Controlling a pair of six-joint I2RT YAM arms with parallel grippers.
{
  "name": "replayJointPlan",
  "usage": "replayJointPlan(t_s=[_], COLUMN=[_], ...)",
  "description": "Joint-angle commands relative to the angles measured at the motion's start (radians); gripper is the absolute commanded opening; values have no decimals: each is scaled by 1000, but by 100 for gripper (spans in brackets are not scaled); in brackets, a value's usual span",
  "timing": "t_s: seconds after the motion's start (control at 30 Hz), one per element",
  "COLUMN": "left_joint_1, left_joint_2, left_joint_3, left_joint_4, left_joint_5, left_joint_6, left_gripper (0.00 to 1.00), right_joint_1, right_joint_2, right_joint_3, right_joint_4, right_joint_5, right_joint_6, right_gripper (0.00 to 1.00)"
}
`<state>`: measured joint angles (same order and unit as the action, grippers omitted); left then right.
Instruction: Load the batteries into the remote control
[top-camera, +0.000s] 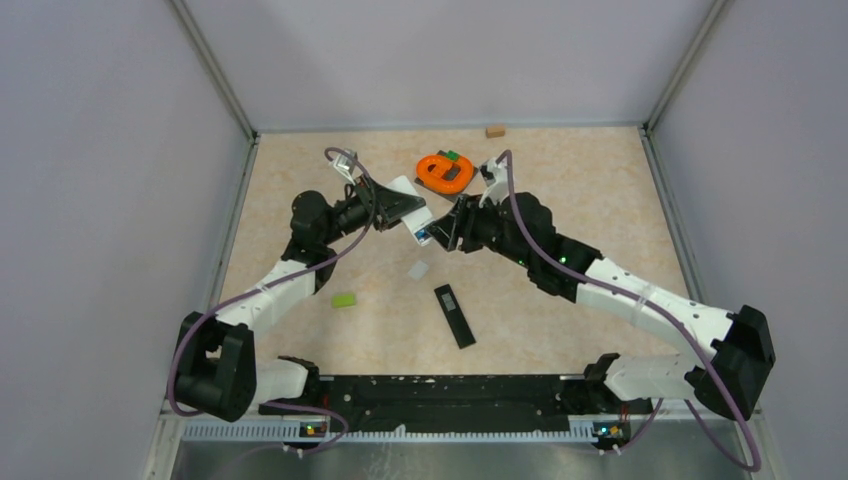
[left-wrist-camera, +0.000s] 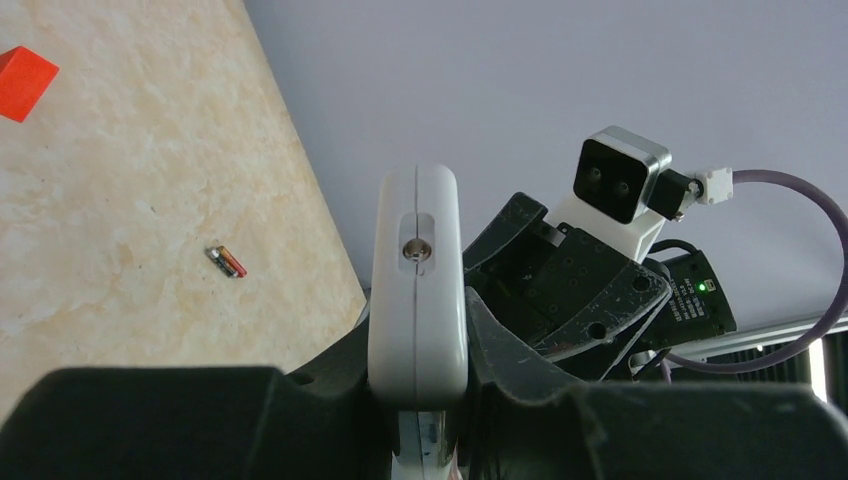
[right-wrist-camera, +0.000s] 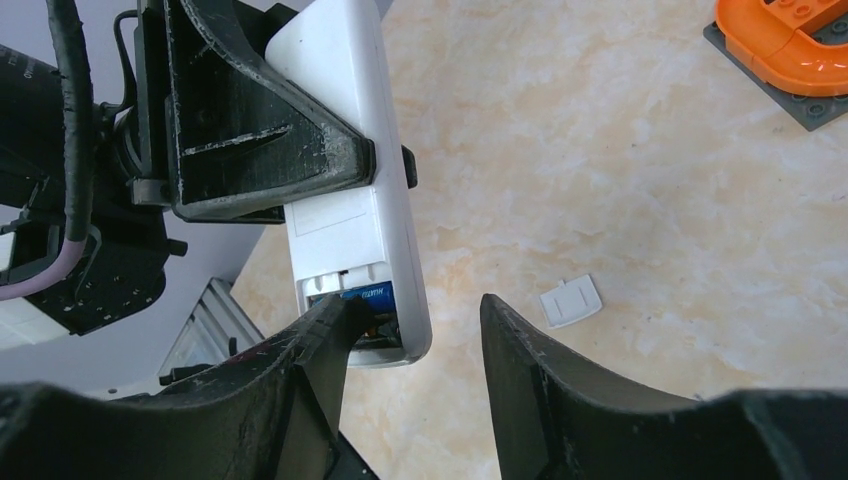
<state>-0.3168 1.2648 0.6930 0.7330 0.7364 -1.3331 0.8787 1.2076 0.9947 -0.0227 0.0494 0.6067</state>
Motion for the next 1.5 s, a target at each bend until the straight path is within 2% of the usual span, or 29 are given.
replayJointPlan(t_s=[0.0,0.23,0.5,0.63,0.8,0.93,1.03,1.1,1.17,1.2,1.23,1.33,1.47], left_joint_1=[-5,-5,-5,-6,-7,-7,-7,-6,-5,-5,-4,2,24], left_joint_2=[-24,-23,-22,-18,-14,-29,-38,-45,-50,-53,-60,-75,-100], left_joint_3=[9,7,13,10,-12,-26,-28,-24,-21,-19,-18,-14,-15], left_joint_4=[109,113,146,197,290,291,249,195,131,81,42,-52,-140], left_joint_5=[15,16,16,25,37,36,24,8,-20,-34,-53,-100,-150], left_joint_6=[-12,-16,-41,-63,-72,-33,12,56,108,134,161,225,269], left_gripper=[0,0,0,0,0,0,0,0,0,0,0,0,0], right_joint_1=[-22,-49,-50,-50,-74,-95,-95,-95,-95,-95,-95,-96,-96], right_joint_2=[-18,-8,26,55,144,166,163,138,89,63,37,-51,-112], right_joint_3=[-12,-34,-45,-49,39,28,33,21,8,-1,-11,-41,-55], right_joint_4=[15,43,42,44,-176,-161,-134,-94,-61,-45,-28,12,-11], right_joint_5=[-18,-22,-46,-45,-3,-26,-43,-46,-46,-46,-46,-38,7], right_joint_6=[40,119,117,119,242,325,327,315,301,291,281,235,119], right_gripper=[52,43,28,25,21,21,25,32,43,53,59,73,79])
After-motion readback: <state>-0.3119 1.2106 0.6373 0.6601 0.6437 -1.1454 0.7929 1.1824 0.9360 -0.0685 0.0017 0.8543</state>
